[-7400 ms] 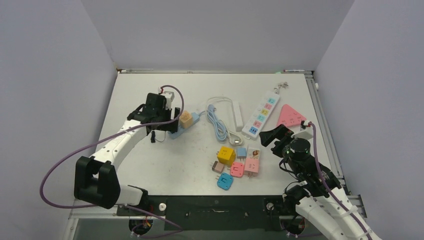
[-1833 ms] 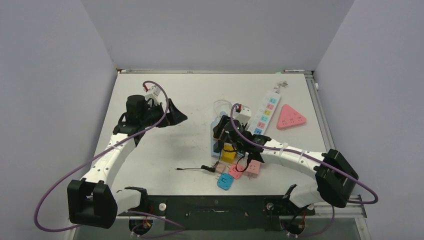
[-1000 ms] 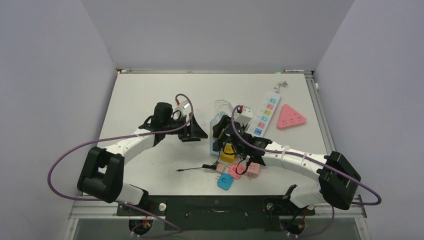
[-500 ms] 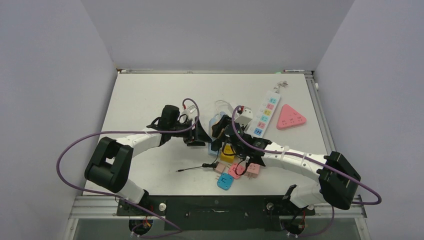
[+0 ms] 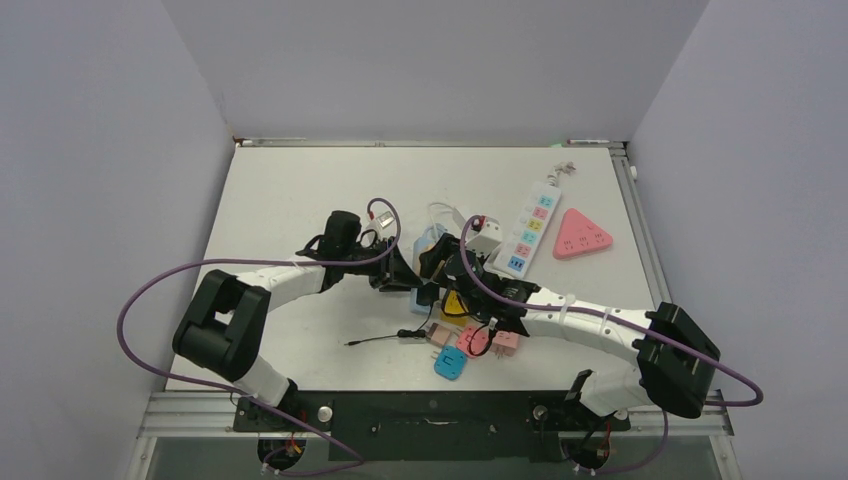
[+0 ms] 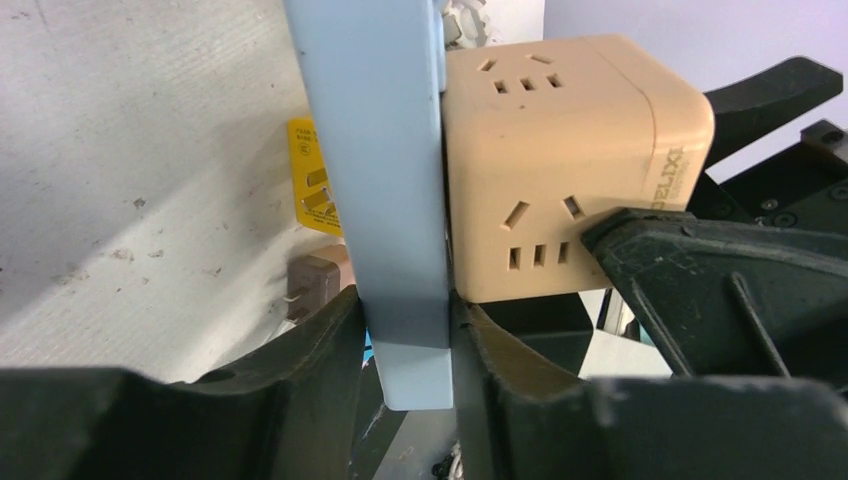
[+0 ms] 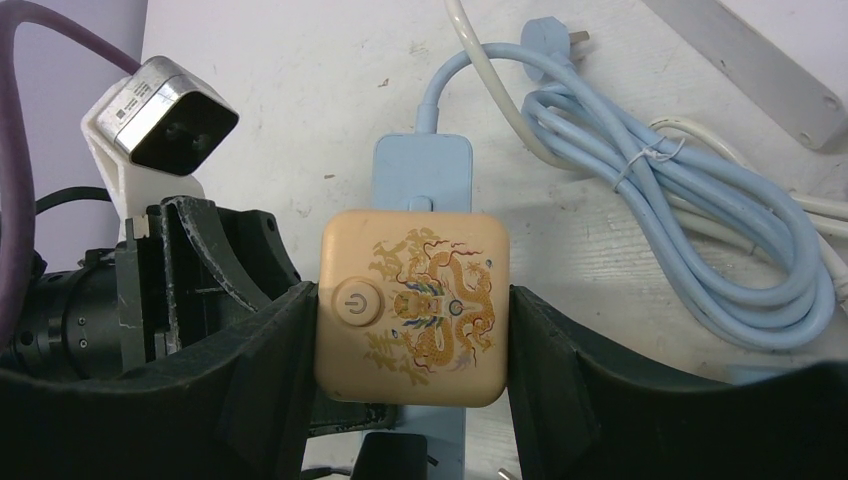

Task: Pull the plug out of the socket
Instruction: Remove the plug from the socket.

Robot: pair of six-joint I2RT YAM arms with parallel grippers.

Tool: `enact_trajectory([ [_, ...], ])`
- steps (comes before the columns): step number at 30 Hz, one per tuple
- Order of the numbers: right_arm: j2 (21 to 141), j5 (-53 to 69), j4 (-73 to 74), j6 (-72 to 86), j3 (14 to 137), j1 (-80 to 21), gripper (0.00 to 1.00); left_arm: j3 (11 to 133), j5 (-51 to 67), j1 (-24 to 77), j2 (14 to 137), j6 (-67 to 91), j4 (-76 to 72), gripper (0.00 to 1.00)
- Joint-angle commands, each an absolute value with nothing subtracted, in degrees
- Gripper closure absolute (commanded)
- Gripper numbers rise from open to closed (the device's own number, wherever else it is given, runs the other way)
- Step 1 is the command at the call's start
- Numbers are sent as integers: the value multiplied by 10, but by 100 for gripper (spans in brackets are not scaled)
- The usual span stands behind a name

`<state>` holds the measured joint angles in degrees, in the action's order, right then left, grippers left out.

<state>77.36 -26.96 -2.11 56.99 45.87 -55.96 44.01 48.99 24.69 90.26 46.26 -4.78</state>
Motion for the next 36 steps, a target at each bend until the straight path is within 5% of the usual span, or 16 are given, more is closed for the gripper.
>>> enact_trajectory([
  [1,754,-309,-104,608,476,-566,95,442,478,247,909,451,-65,76],
  [7,755,-315,-88,612,473,-565,95,447,471,247,903,434,-51,100],
  [36,812,-227,-17,584,558,-470,95,475,409,254,890,355,46,100],
])
